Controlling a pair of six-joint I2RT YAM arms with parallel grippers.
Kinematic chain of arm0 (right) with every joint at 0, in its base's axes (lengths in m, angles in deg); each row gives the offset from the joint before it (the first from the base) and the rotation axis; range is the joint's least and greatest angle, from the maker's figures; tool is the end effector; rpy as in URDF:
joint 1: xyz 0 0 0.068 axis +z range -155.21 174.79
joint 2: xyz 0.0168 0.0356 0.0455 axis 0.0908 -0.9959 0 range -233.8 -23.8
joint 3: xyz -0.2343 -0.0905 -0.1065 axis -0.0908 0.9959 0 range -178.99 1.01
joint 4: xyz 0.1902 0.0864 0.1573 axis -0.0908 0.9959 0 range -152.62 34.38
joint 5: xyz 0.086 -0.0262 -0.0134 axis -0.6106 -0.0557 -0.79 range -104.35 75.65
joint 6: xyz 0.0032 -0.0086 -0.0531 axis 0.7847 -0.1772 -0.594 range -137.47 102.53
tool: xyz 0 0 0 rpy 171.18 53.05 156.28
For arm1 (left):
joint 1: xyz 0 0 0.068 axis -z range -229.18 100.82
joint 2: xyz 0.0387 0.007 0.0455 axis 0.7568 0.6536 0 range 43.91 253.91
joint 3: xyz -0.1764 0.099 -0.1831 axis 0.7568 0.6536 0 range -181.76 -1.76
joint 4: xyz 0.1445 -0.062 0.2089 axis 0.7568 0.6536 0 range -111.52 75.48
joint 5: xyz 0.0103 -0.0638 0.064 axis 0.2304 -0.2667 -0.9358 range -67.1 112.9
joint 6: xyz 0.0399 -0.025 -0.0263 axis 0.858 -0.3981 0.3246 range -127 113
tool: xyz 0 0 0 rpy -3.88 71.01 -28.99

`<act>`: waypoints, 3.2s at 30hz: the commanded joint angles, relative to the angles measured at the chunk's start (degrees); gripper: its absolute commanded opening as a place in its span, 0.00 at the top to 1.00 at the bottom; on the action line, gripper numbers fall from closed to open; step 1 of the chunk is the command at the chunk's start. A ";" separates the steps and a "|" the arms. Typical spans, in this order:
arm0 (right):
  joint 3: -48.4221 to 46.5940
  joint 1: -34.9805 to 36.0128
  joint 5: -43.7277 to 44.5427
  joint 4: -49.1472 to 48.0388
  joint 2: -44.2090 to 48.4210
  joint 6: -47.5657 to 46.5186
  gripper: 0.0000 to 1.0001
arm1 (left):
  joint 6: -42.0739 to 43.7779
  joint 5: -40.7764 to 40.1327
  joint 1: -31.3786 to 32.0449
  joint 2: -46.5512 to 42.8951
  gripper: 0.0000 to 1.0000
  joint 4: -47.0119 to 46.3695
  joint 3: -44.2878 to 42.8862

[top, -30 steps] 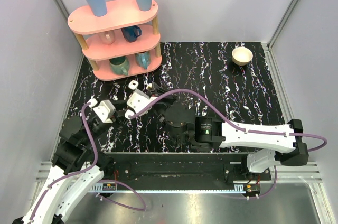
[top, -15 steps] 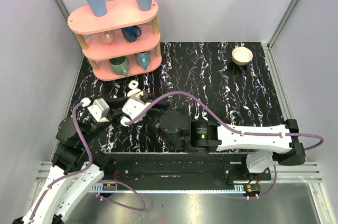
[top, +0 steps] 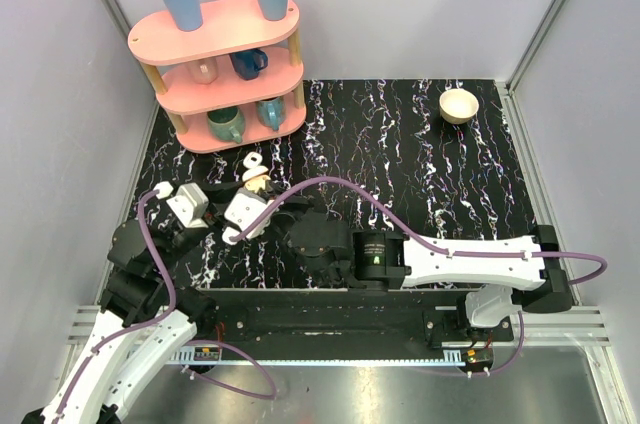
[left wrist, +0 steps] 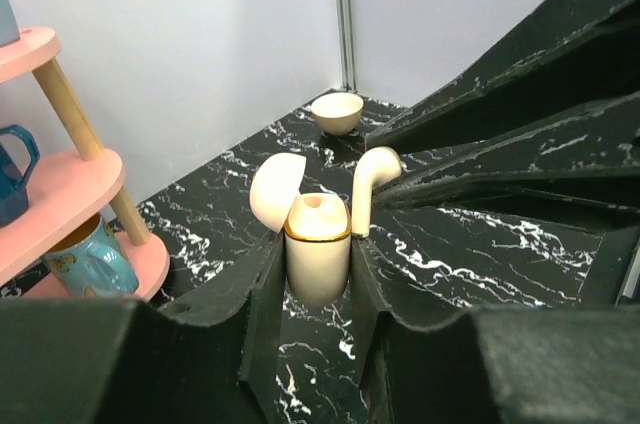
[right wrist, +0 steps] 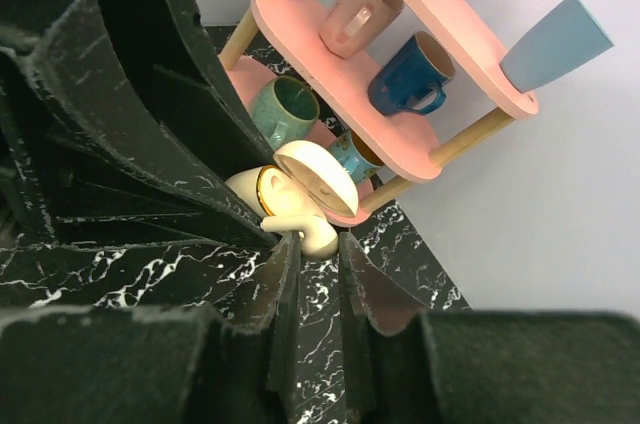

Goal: Insert the wireless bluetooth earbuds into the charging case
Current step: Place the left earbud in the charging case, then pick up the left earbud from the charging case.

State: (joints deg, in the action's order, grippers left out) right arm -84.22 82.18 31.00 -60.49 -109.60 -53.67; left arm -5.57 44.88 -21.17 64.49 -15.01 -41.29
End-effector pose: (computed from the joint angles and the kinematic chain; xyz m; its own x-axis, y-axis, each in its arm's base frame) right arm 0.0411 0.3437 0.4297 0.3939 -0.4762 -0.7862 -0.5416 0.5708 -0.6171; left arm 0.0729 -0.0539 0.3657 0.2092 -0.0850 -0.9742 0.7532 0.6494 0.1051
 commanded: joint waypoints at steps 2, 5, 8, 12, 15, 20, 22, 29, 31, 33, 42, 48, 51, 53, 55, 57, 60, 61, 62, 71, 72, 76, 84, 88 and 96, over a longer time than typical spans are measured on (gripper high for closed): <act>-1.78 0.49 -1.31 0.24 -1.30 1.05 0.89 | -0.73 1.93 -0.24 0.52 1.00 -3.25 -1.17; -1.78 0.41 -0.87 -0.46 -1.56 0.87 0.89 | -0.64 2.02 -0.32 0.25 1.00 -3.25 -0.99; -1.61 0.41 -0.26 -1.43 -0.95 0.70 0.90 | -0.55 1.67 -0.24 -0.01 1.00 -2.64 -0.81; -0.73 0.49 0.88 -3.80 -0.42 -1.05 0.90 | -0.38 1.58 -0.24 -0.36 1.00 -2.28 -0.55; -0.64 0.41 1.15 -4.68 -0.25 -1.67 0.91 | -0.38 1.84 -0.24 -0.19 1.00 -2.37 -0.37; -0.29 0.41 2.38 -6.70 -0.42 -4.22 0.91 | -0.20 1.93 -0.24 -0.10 1.00 -2.55 -0.64; -0.29 0.14 2.21 -6.79 -0.77 -4.05 0.90 | -0.29 2.19 -0.24 -0.01 1.00 -2.81 -0.81; -0.20 0.14 2.38 -6.53 -2.53 -3.52 0.91 | -0.46 3.33 -0.24 -0.27 1.00 -3.16 -0.99; -0.20 0.06 2.64 -6.18 -3.32 -3.43 0.91 | -0.64 3.42 -0.24 -0.36 1.00 -3.34 -0.90; -0.20 0.06 2.38 -5.74 -3.58 -2.74 0.92 | -0.82 3.42 -0.24 -0.63 1.00 -3.43 -0.90; 0.77 -0.12 1.77 -4.77 -2.27 -2.12 0.92 | -0.73 2.10 -0.24 -1.68 1.00 -3.69 -0.64; 0.59 -0.03 -2.09 -2.48 -1.74 -0.62 0.89 | -0.90 2.11 -0.24 -1.07 1.00 -4.39 -0.55; 0.68 -0.03 -4.37 0.15 -1.04 -0.62 0.85 | -1.17 1.84 -0.24 -0.45 1.00 -5.18 -0.64; 0.33 -0.03 -5.35 1.20 -0.60 -1.14 0.82 | -1.17 1.84 -0.24 -0.10 1.00 -5.71 -0.81; 0.33 0.06 -6.32 1.47 -0.25 -1.76 0.79 | -1.08 1.75 -0.32 -0.01 1.00 -6.24 -0.90; 0.15 -0.03 -6.49 1.82 -0.07 -2.11 0.78 | -0.99 1.23 -0.24 0.08 1.00 -6.24 -1.08; -0.29 -0.03 -7.02 3.05 0.11 -1.94 0.78 | -1.25 0.61 -0.32 -0.01 1.00 -7.63 -1.17; -0.29 -0.03 -7.11 3.14 0.45 -1.68 0.76 | -1.26 0.61 -0.24 0.08 1.00 -8.34 -0.90; -0.20 0.06 -7.28 3.32 0.54 -1.67 0.74 | -1.34 0.52 -0.24 -0.10 1.00 -8.61 -0.81; -0.64 -0.03 -8.95 3.85 1.86 -1.94 0.64 | -1.26 0.61 -0.24 -0.19 1.00 -9.23 -0.29; -0.73 -0.03 -8.96 3.85 1.86 -2.11 0.63 | -2.65 0.61 -0.24 -0.27 1.00 -9.40 -0.20; -1.43 -0.21 -7.90 3.24 1.86 -1.76 0.61 | -3.01 0.61 -0.24 -0.28 1.00 -9.84 -0.11; 0.23 -1.09 -5.88 -2.90 4.14 -1.15 0.60 | -2.93 0.88 -0.24 -0.45 1.00 -9.58 0.15; 1.47 -1.26 -4.83 -4.24 7.30 0.08 0.54 | -2.84 0.52 -0.24 -0.54 1.00 -9.49 0.15; 0.25 -3.80 -9.89 4.15 12.93 14.81 0.49 | -3.37 0.61 -0.32 0.16 1.00 -10.81 0.50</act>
State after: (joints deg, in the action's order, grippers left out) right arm -81.82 80.96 24.07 -60.95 -100.70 -50.18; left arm -8.24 46.26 -21.17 64.21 -21.70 -40.61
